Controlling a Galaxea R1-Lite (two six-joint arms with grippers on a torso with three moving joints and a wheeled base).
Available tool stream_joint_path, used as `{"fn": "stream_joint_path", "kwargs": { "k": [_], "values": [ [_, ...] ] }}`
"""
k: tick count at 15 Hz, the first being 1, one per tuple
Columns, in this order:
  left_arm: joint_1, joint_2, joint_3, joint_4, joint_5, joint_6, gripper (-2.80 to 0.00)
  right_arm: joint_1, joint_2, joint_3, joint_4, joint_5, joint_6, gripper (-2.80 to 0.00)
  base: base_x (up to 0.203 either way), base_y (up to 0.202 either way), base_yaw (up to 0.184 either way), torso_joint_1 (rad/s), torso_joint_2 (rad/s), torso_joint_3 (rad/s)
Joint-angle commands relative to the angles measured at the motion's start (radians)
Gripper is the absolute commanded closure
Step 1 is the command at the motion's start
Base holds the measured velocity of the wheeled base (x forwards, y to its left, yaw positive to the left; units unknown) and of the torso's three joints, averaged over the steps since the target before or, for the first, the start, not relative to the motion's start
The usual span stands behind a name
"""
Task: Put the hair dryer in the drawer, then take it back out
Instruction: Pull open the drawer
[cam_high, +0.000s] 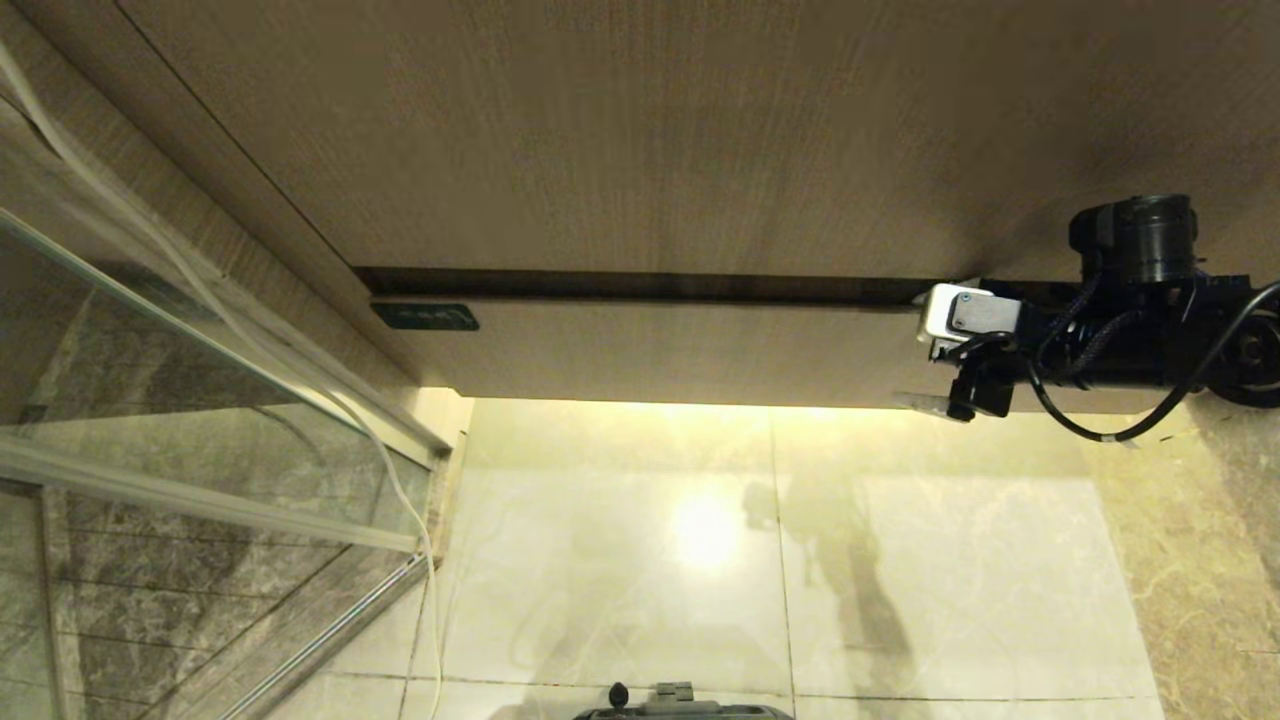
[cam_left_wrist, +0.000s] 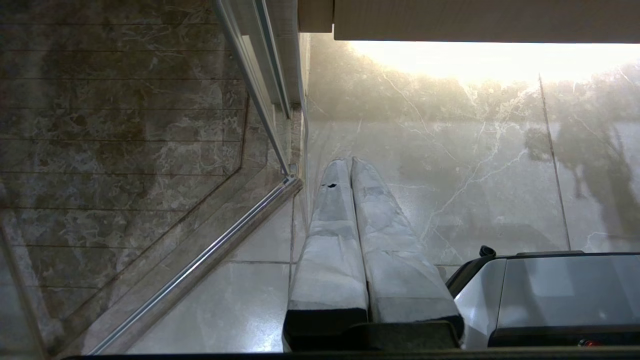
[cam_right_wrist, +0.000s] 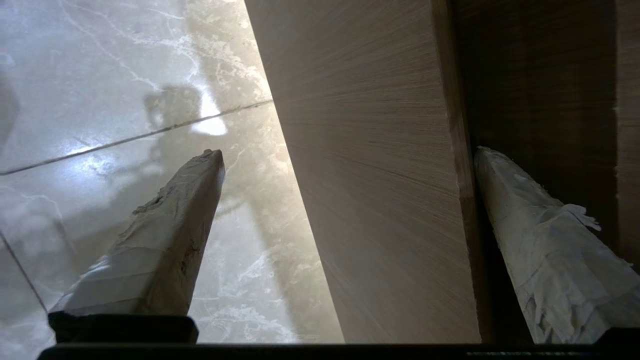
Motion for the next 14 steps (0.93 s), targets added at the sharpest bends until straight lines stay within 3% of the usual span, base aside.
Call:
{"fn": "stream_joint_path", "kwargs": {
  "k": [1,14],
  "values": [
    [0.000,0.001,0.000,-0.001,0.000,0.000,0.00,0.000,0.010,-0.001,0.022,-0.009,-0.006,-2.80,0.000,0.000,0.000,0.000,0.00,0.000],
    [0.000,0.002,0.000,-0.001,0.000,0.000,0.00,-0.009,-0.030,0.018,0.166,-0.023,-0.003,-2.80,0.000,0.000,0.000,0.000,0.00,0.000]
  ]
}}
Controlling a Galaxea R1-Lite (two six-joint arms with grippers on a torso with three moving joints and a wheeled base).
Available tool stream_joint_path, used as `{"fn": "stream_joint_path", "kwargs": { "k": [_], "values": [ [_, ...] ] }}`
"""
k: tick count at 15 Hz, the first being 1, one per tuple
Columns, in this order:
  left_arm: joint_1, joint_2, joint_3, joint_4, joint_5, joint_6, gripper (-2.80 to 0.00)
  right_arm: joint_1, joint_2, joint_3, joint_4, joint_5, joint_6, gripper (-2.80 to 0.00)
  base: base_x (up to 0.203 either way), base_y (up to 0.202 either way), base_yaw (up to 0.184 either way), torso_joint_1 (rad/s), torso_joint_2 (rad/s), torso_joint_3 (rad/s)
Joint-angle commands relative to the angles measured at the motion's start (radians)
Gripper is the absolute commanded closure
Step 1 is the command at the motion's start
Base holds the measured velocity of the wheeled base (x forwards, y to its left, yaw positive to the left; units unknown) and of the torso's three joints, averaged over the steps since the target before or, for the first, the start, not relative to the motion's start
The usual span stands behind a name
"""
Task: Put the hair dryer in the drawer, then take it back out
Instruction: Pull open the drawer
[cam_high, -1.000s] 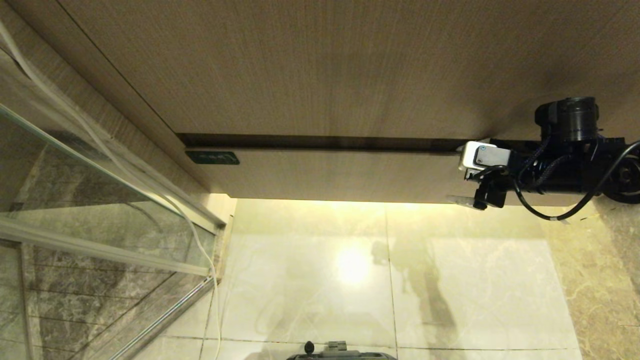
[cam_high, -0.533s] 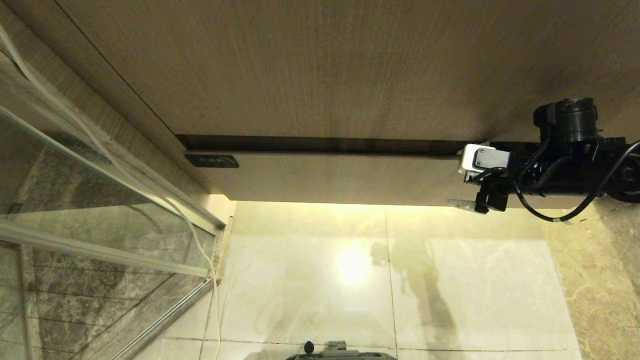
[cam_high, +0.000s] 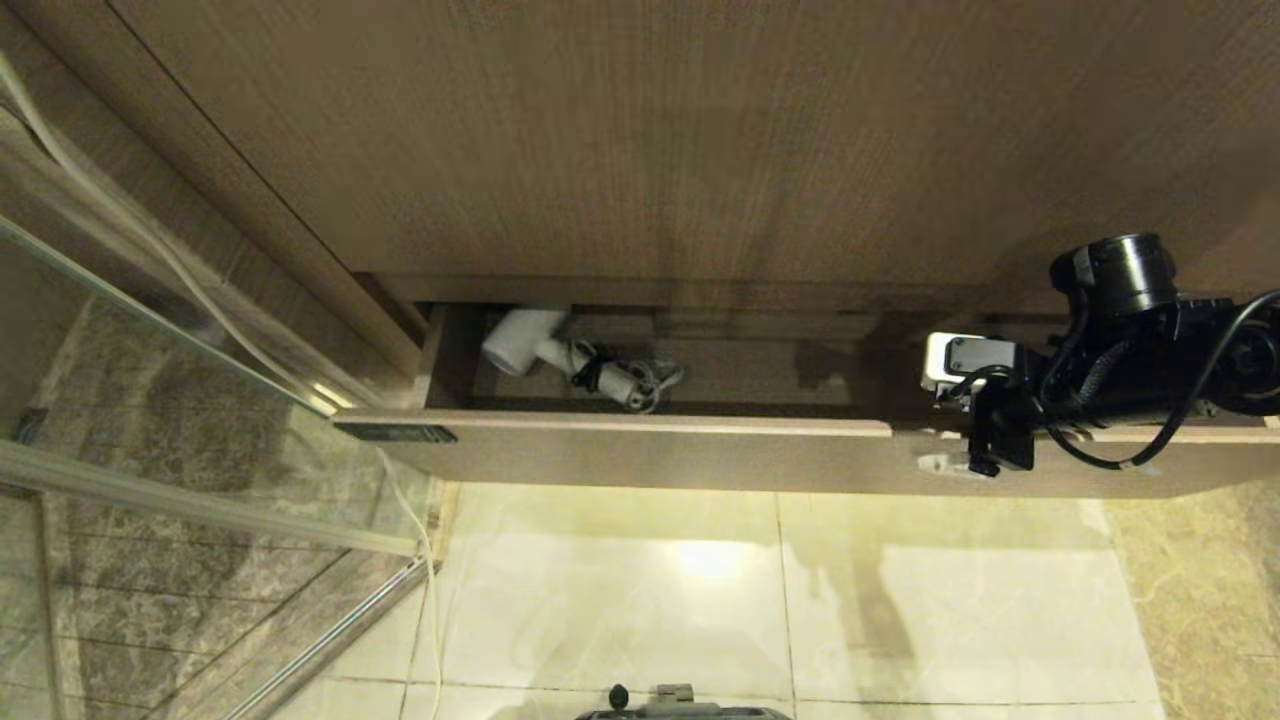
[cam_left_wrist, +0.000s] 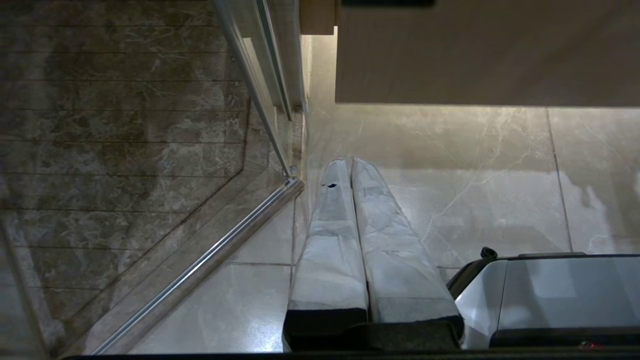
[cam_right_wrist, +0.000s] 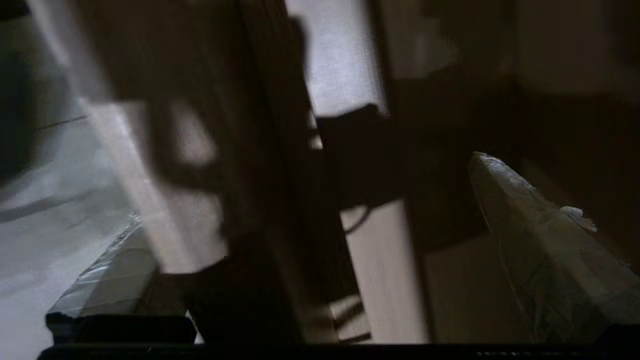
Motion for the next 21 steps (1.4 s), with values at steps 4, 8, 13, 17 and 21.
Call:
{"fn": "stream_joint_path", "kwargs": {
  "k": [4,8,13,17,21],
  "values": [
    [-0.001,0.000,0.000,0.002,0.000,0.000,0.00,-0.024,-0.062,0.018,0.273,-0.004,0.047,-2.80,0.000,0.000,0.000,0.000,0.00,0.000],
    [-0.001,0.000,0.000,0.001,0.000,0.000,0.00,-0.083,-0.145,0.082,0.502,-0.021,0.066,-2.80,0.000,0.000,0.000,0.000,0.00,0.000],
    [-0.001,0.000,0.000,0.000,0.000,0.000,0.00,-0.114,-0.188,0.092,0.551,0.130,0.178,-2.80,0.000,0.000,0.000,0.000,0.00,0.000],
    [-0.001,0.002,0.000,0.000,0.000,0.000,0.00,-0.148,-0.254,0.116,0.548,0.259,0.190,-2.80,0.000,0.000,0.000,0.000,0.00,0.000],
    [-0.001,0.001,0.000,0.000,0.000,0.000,0.00,-0.163,-0.294,0.107,0.536,0.292,0.257,0.00,0.000,0.000,0.000,0.000,0.00,0.000]
  ]
}}
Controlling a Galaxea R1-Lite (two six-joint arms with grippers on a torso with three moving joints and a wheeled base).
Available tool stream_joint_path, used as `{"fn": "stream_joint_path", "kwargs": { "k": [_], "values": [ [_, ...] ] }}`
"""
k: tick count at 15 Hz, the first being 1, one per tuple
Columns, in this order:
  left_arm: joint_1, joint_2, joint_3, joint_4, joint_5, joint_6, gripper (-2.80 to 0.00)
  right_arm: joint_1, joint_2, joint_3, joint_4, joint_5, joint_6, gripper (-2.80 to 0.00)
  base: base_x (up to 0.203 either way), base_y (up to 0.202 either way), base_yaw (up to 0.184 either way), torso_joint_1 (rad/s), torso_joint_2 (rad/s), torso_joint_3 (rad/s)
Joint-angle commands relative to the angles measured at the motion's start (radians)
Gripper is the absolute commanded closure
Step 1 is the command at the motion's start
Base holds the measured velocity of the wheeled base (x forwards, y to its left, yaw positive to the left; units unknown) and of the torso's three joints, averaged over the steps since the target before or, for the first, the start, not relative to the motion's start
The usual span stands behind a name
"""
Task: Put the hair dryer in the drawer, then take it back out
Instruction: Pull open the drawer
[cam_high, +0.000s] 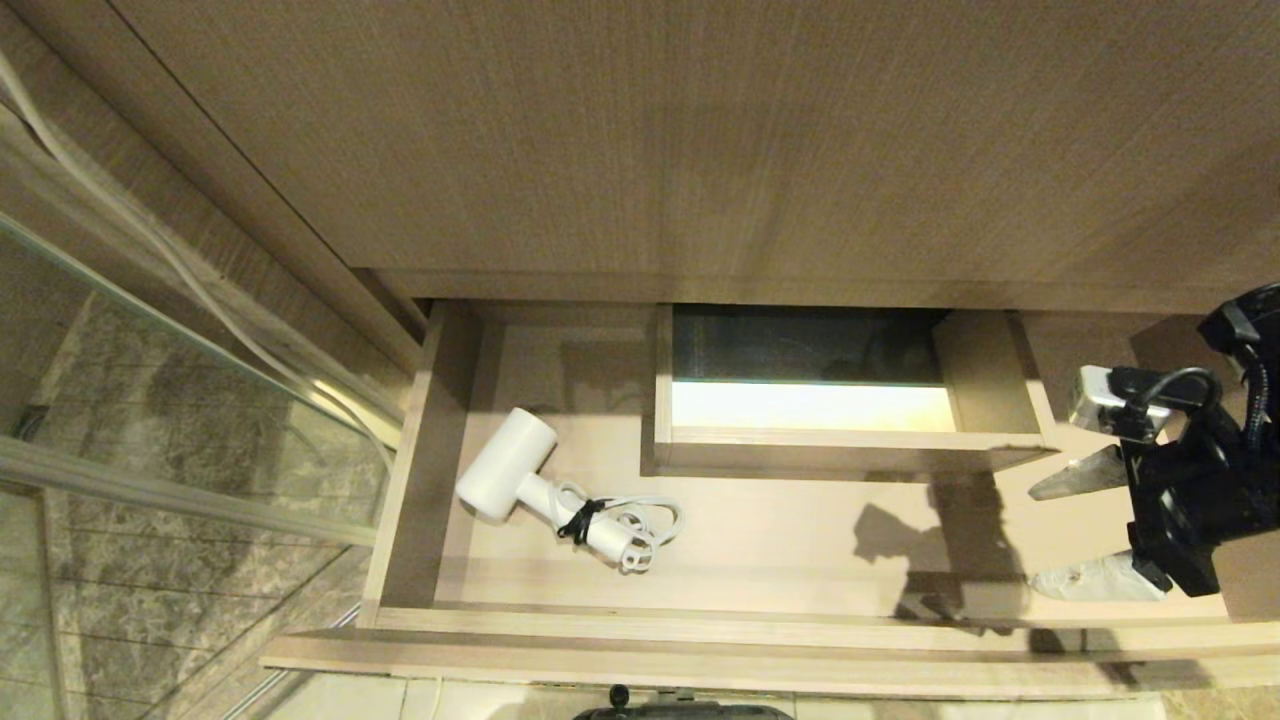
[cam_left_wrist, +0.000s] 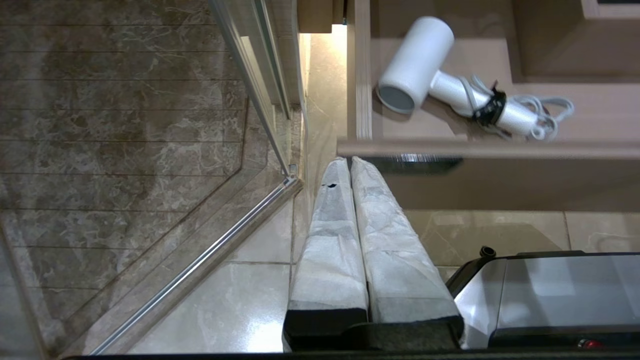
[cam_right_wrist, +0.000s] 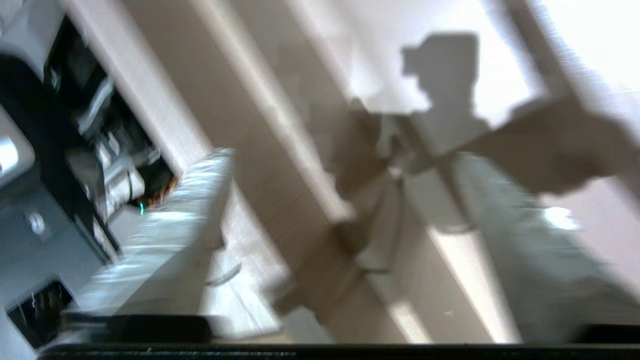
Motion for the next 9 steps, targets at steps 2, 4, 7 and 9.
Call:
{"fn": "stream_joint_path", "kwargs": {
  "k": [2,4,7,9],
  "values": [
    [-0.001,0.000,0.000,-0.001,0.000,0.000,0.00,-0.006,-0.041,-0.006,-0.008,0.007,0.019,0.00,0.000,0.000,0.000,0.000,0.00,0.000],
    [-0.001,0.001,0.000,-0.001,0.000,0.000,0.00,-0.007,-0.052,-0.008,-0.016,0.008,0.058,0.00,0.000,0.000,0.000,0.000,0.00,0.000],
    [-0.001,0.001,0.000,-0.001,0.000,0.000,0.00,-0.006,-0.076,-0.001,-0.064,0.007,0.196,0.00,0.000,0.000,0.000,0.000,0.00,0.000],
    [-0.001,0.000,0.000,-0.001,0.000,0.000,0.00,-0.007,-0.082,0.003,-0.087,0.006,0.263,0.00,0.000,0.000,0.000,0.000,0.00,0.000]
  ]
}}
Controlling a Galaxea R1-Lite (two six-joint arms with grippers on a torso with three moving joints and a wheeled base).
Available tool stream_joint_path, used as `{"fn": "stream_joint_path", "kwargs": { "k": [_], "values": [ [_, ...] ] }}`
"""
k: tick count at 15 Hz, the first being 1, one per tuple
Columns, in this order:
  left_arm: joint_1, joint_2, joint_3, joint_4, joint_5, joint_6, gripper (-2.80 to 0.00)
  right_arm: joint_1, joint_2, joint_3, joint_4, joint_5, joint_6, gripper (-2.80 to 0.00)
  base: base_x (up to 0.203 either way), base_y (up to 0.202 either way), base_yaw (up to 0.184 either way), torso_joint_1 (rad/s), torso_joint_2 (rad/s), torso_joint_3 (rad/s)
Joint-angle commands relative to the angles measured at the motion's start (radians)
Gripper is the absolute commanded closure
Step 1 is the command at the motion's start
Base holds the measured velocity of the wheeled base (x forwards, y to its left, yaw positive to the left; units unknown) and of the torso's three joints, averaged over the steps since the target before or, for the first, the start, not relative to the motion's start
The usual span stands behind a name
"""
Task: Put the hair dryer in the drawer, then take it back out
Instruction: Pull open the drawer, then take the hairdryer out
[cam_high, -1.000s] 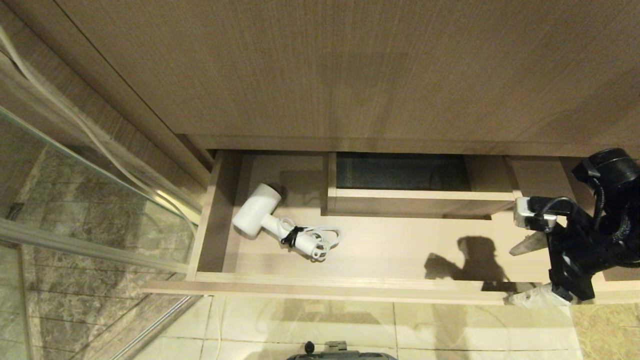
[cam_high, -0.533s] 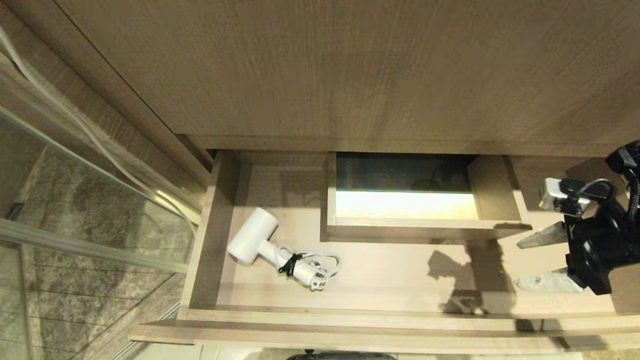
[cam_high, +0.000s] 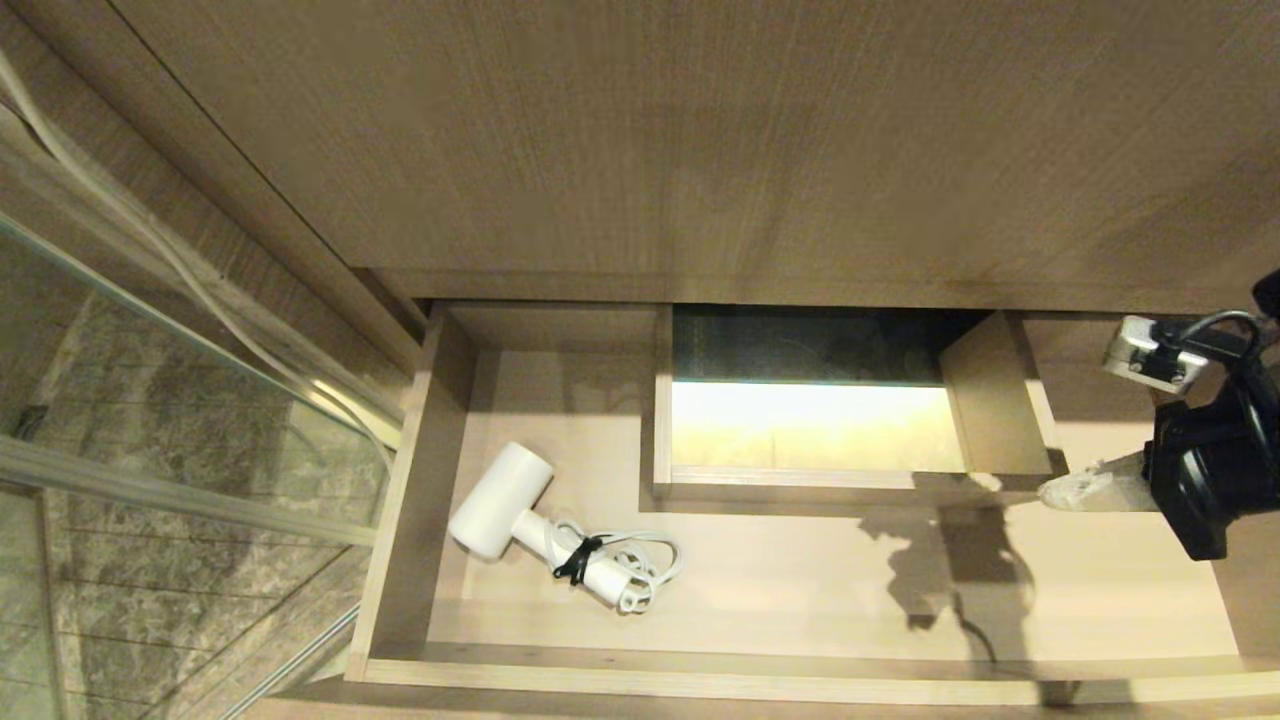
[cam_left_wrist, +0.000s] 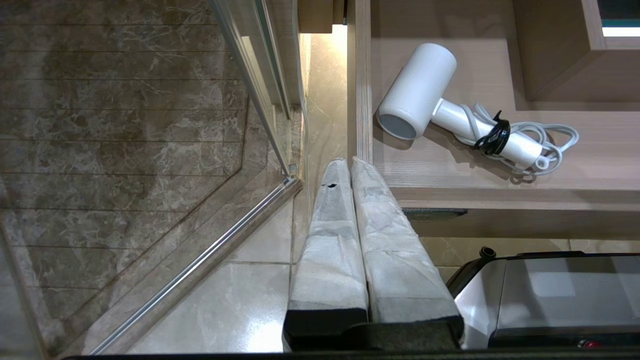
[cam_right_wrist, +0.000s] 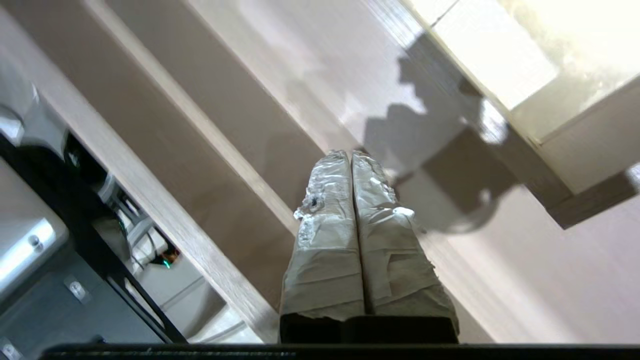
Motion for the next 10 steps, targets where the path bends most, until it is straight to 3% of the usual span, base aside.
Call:
{"fn": "stream_joint_path", "kwargs": {
  "k": [1,4,8,10],
  "values": [
    [0.000,0.002,0.000,0.000,0.000,0.000,0.00,-0.001,-0.024,0.012,-0.029,0.002,0.086,0.00,0.000,0.000,0.000,0.000,0.00,0.000],
    [0.000,0.002,0.000,0.000,0.000,0.000,0.00,-0.010,-0.091,0.077,-0.150,-0.018,0.244,0.00,0.000,0.000,0.000,0.000,0.00,0.000],
    [0.000,0.002,0.000,0.000,0.000,0.000,0.00,-0.049,-0.260,0.260,-0.297,-0.184,0.431,0.00,0.000,0.000,0.000,0.000,0.00,0.000],
    [0.000,0.002,0.000,0.000,0.000,0.000,0.00,-0.054,-0.416,0.397,-0.353,-0.216,0.500,0.00,0.000,0.000,0.000,0.000,0.00,0.000]
  ]
}}
